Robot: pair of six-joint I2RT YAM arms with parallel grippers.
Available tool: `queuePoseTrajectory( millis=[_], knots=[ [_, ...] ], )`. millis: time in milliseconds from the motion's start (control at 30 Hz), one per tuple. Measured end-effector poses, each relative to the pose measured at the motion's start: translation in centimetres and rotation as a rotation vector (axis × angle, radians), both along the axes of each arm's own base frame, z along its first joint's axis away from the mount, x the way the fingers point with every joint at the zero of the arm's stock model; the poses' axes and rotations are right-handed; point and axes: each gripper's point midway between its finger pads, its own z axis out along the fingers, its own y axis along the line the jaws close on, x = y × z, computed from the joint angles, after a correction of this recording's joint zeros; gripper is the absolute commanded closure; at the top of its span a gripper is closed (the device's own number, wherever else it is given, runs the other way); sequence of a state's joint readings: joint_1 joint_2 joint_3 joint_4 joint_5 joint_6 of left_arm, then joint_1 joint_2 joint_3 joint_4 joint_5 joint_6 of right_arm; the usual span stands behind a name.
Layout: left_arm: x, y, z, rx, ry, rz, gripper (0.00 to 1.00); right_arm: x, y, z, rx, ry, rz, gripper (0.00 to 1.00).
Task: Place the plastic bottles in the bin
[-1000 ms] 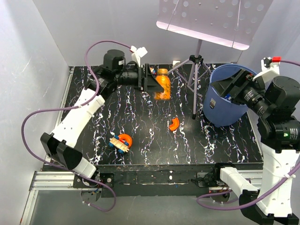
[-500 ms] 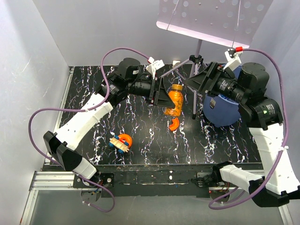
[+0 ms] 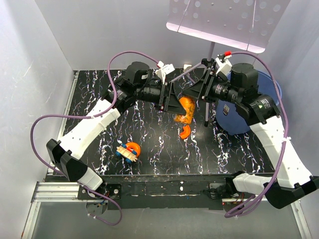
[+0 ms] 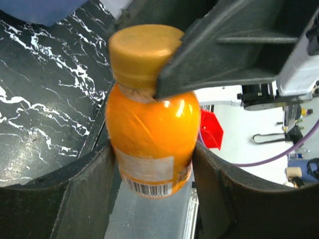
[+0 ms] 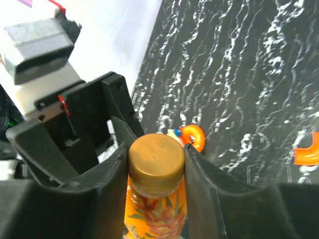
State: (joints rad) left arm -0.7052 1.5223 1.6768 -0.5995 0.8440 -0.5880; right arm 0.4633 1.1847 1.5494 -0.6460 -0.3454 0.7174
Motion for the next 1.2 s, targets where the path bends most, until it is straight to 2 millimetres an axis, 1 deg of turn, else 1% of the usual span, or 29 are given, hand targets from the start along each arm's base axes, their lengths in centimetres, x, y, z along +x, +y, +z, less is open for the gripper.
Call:
queuePoseTrajectory(
  millis=[33,67,100,133,167,200,233,367,467,533,600,667,700,767,833,867,900,933,1033,1100,1200],
  knots=[
    [0.1,0.0,-0.2,0.007,0.004,0.006,0.58,0.0,0.1,0.1,0.004,-0.003,0.003,0.86],
    [0.1,0.0,-0.2,0.008,0.006,0.004,0.55,0.1,0.1,0.1,0.005,-0.007,0.0,0.96],
    [0.1,0.0,-0.2,0.007,0.007,0.005,0.46,0.1,0.1,0.1,0.003,-0.01,-0.002,0.99],
    [0.1,0.0,-0.2,0.007,0.009,0.007,0.31,0.1,0.0,0.0,0.001,-0.008,-0.006,0.99],
    [0.2,0.0,-0.2,0.006,0.006,0.01,0.22,0.1,0.0,0.1,0.004,-0.009,-0.01,0.99],
    [0.2,-0.1,-0.2,0.005,0.003,0.01,0.09,0.2,-0.1,0.2,0.002,-0.013,-0.018,0.99],
    [0.2,-0.1,-0.2,0.007,0.0,0.012,0.02,0.2,-0.2,0.2,-0.001,-0.016,-0.024,0.99],
    [0.3,0.0,-0.6,0.024,0.001,0.019,0.02,0.7,-1.2,-0.2,-0.044,-0.031,-0.08,0.99],
    [0.5,0.4,-1.6,0.069,0.0,0.039,0.02,1.3,-2.7,-0.2,-0.108,-0.052,-0.156,0.99],
    [0.9,0.9,-2.7,0.118,-0.011,0.069,0.02,1.7,-4.3,0.5,-0.156,-0.089,-0.222,0.99],
    [1.4,1.6,-3.9,0.177,-0.024,0.107,0.02,2.1,-6.3,1.8,-0.2,-0.144,-0.303,0.99],
    [1.9,2.8,-5.2,0.243,-0.036,0.156,0.02,2.4,-8.5,3.3,-0.24,-0.2,-0.387,0.99],
    [2.0,3.7,-6.0,0.279,-0.037,0.185,0.02,2.5,-10.0,4.2,-0.257,-0.233,-0.44,0.99],
    [2.1,5.6,-7.0,0.329,-0.038,0.245,0.02,2.7,-12.5,5.5,-0.275,-0.27,-0.527,0.99],
    [2.1,7.9,-7.7,0.359,-0.038,0.309,0.02,3.2,-15.7,6.3,-0.3,-0.29,-0.635,0.99],
    [1.7,8.8,-7.8,0.364,-0.04,0.331,0.02,3.5,-17.2,6.3,-0.319,-0.288,-0.686,0.99],
    [1.9,10.1,-7.8,0.362,-0.04,0.372,0.02,3.8,-18.4,6.3,-0.334,-0.285,-0.727,0.99],
    [1.8,10.8,-7.7,0.356,-0.042,0.395,0.02,3.9,-19.5,6.3,-0.348,-0.283,-0.762,0.99],
    [1.9,13.0,-7.1,0.324,-0.05,0.471,0.02,4.9,-21.7,5.5,-0.386,-0.259,-0.833,0.99],
    [2.1,13.8,-6.6,0.303,-0.061,0.504,0.02,5.8,-22.8,4.9,-0.408,-0.24,-0.866,0.99],
    [2.7,14.2,-6.0,0.282,-0.075,0.53,0.02,7.2,-23.9,3.9,-0.439,-0.218,-0.9,0.99]
  ],
)
